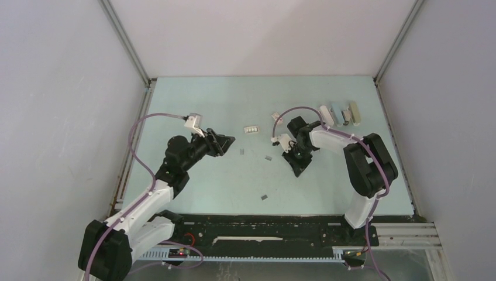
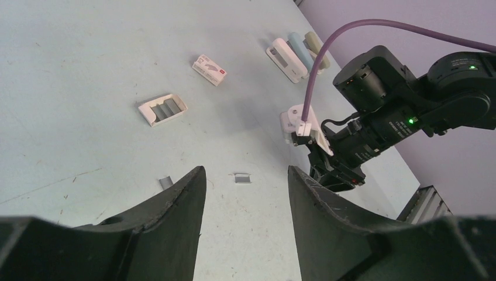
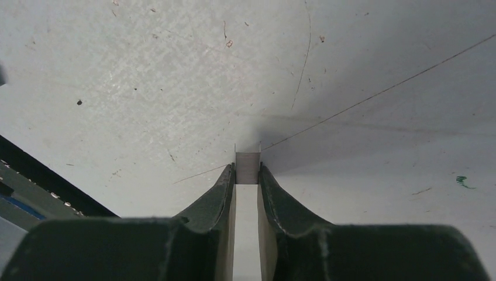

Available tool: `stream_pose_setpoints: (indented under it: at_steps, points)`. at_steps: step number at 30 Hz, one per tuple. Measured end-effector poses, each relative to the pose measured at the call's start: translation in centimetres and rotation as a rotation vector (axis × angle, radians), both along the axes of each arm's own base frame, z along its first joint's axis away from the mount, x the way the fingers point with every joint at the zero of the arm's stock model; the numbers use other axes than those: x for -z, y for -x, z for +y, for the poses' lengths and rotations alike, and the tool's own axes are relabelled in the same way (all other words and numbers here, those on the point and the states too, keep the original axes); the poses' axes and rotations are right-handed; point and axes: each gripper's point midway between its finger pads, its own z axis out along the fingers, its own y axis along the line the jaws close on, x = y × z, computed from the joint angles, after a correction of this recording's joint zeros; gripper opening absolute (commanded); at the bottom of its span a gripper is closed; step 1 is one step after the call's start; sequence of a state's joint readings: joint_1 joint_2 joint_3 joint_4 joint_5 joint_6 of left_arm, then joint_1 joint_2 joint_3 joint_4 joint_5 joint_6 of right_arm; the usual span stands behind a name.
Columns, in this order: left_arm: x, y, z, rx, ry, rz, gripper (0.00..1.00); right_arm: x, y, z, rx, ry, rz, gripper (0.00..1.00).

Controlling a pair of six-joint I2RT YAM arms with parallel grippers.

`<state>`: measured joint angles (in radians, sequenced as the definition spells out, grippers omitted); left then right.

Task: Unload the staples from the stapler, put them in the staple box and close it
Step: Place the staple at the center of the board.

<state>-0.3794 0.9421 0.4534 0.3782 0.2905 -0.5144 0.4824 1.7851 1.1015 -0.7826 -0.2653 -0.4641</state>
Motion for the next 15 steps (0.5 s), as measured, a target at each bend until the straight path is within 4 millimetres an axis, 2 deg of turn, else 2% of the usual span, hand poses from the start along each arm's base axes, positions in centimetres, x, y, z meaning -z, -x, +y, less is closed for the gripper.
stream_pose_setpoints:
  at_steps: [5, 12, 15]
  points:
    - [-0.4, 0.2, 0.1, 0.0, 0.005, -0.014, 0.59, 0.1, 0.0, 0.0, -0.006, 0.029, 0.019, 0.33]
    - [0.8, 0.5, 0.2, -0.001, -0.003, 0.006, 0.59, 0.0, 0.1, 0.1, -0.015, 0.044, 0.035, 0.38]
    - [0.7, 0.6, 0.2, 0.0, -0.001, 0.004, 0.59, 0.0, 0.2, 0.2, -0.016, 0.045, 0.04, 0.45]
